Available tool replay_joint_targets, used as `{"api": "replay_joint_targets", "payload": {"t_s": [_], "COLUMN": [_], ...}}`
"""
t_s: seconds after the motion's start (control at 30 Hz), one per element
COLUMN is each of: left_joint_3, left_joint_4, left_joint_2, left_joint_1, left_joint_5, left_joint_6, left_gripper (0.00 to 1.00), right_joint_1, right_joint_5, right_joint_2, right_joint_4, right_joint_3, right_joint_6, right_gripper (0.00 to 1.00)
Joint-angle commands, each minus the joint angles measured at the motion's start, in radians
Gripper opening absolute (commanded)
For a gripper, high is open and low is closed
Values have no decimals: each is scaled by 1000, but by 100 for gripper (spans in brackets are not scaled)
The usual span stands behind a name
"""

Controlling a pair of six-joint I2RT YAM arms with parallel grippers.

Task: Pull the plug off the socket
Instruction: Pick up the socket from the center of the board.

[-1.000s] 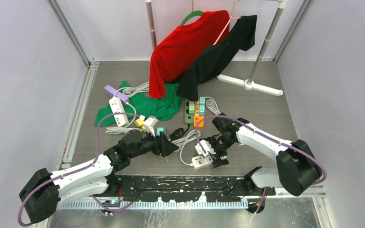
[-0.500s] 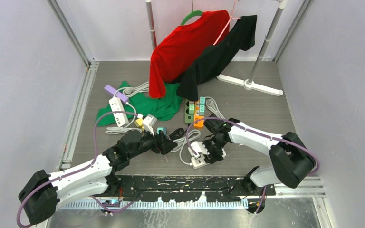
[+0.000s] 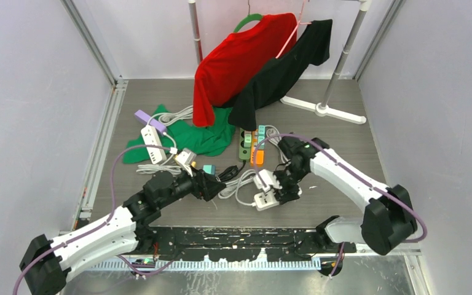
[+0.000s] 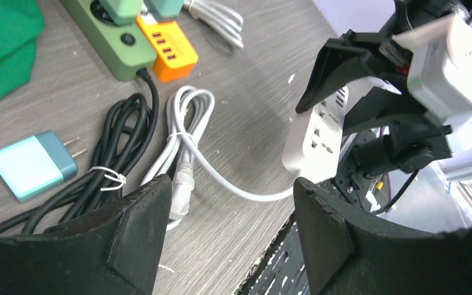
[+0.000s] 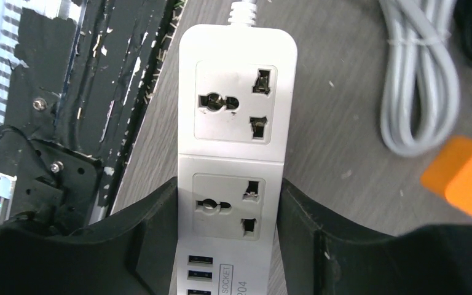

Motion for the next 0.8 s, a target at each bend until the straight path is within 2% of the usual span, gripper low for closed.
{"api": "replay_joint_targets", "payload": {"t_s": [0.0, 0.17, 0.33, 0.43, 0.63, 0.77], "left_joint_3": [-17, -40, -47, -60, -54, -66], "left_joint_4": [-9, -21, 5, 28, -10, -14], "left_joint_2": [-100, -156, -168, -171, -202, -220], "left_joint_1": [-2, -1, -1, 0, -1, -2], "left_joint_5": [-35, -48, -26, -16, -9, -17], "left_joint_6": [23, 11, -20, -34, -22, -20], "left_gripper": [73, 74, 74, 74, 74, 76], "right_joint_1": [-161, -328, -408, -465, -535, -575], "right_joint_5": [-134, -246, -275, -276, -237, -172], "right_joint_2": [-116, -196, -195, -186, -199, -203], "right_joint_4": [-162, -215, -212, -218, -257, -216], "right_joint_3": [95, 151, 298, 397, 565, 683], "right_joint_6": [-58, -14, 211, 360, 468, 626], "right_gripper": [1, 1, 1, 1, 1, 1]}}
